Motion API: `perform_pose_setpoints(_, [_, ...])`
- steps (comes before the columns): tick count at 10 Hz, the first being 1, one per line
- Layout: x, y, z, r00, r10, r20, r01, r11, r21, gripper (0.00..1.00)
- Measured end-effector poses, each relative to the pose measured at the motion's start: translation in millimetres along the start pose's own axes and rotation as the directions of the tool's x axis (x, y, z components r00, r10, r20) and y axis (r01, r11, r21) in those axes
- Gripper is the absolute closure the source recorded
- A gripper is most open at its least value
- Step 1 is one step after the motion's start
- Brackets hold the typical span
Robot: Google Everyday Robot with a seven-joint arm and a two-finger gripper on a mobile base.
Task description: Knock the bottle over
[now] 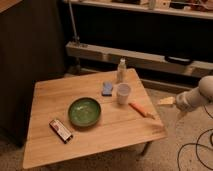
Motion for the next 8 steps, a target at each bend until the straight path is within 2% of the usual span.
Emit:
perform_pose_setpoints(3, [-0.3, -0.1, -0.1, 1.000, -0.003, 0.004, 0.003, 1.000, 0.000, 0.20])
perform_pose_setpoints(4, [-2.5, 1.1, -1.6, 1.000, -0.011, 0.019, 0.011, 1.000, -0.007, 0.20])
perform_pose_setpoints(5, [-12.6, 2.4, -7.7, 0.997, -0.027, 0.071, 0.029, 0.999, -0.028, 0.20])
perform_pose_setpoints(7, [-42.1, 12.4, -16.6, 0.990, -0.051, 0.130, 0.062, 0.995, -0.081, 0.20])
perform_pose_setpoints(8, [-72.2, 24.0, -22.5, 0.985, -0.065, 0.159, 0.086, 0.988, -0.129, 0.25])
